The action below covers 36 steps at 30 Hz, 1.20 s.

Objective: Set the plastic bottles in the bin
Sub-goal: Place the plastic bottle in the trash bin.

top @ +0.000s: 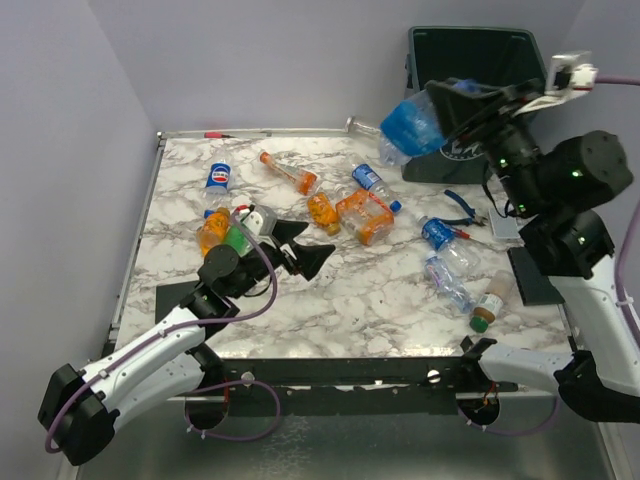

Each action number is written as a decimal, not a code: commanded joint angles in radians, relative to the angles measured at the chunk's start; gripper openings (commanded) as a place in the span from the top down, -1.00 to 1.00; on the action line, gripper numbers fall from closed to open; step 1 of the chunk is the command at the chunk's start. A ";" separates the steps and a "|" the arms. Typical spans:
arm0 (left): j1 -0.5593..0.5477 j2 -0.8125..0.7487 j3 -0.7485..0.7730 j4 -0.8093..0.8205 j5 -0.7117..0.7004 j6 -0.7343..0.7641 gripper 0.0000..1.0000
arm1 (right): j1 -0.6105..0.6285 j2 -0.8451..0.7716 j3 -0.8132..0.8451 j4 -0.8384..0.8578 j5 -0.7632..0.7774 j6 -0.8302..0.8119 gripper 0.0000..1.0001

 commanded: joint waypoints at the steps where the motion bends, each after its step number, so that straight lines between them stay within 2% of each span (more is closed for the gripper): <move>1: -0.002 -0.014 0.032 -0.087 -0.152 0.044 -0.98 | 0.004 0.066 0.135 -0.031 0.419 -0.230 0.99; 5: -0.002 -0.011 0.047 -0.149 -0.277 0.065 -0.98 | 0.000 0.139 0.190 0.147 0.596 -0.389 0.99; 10: -0.002 -0.008 0.063 -0.198 -0.389 0.076 -0.98 | -0.051 0.265 0.327 0.218 0.626 -0.408 0.99; 13: -0.003 -0.010 0.066 -0.212 -0.409 0.075 -0.98 | -0.121 0.345 0.400 0.225 0.604 -0.379 0.99; 16: -0.002 -0.008 0.067 -0.214 -0.407 0.067 -0.98 | -0.263 0.398 0.435 0.185 0.572 -0.198 0.99; 18: -0.002 -0.006 0.067 -0.214 -0.398 0.062 -0.98 | -0.354 0.400 0.378 0.222 0.509 -0.062 0.99; 19: -0.002 -0.004 0.067 -0.214 -0.395 0.060 -0.98 | -0.380 0.391 0.313 0.303 0.475 -0.033 0.99; 21: -0.002 0.000 0.069 -0.219 -0.389 0.056 -0.98 | -0.391 0.383 0.177 0.489 0.474 -0.042 1.00; 23: -0.002 0.005 0.076 -0.227 -0.385 0.053 -0.98 | -0.401 0.416 0.177 0.552 0.494 -0.043 0.99; 29: -0.002 0.001 0.077 -0.229 -0.383 0.035 -0.98 | -0.448 0.595 0.357 0.520 0.544 -0.021 0.99; 36: -0.003 -0.026 0.076 -0.237 -0.415 0.043 -0.98 | -0.533 0.808 0.572 0.349 0.610 0.074 0.99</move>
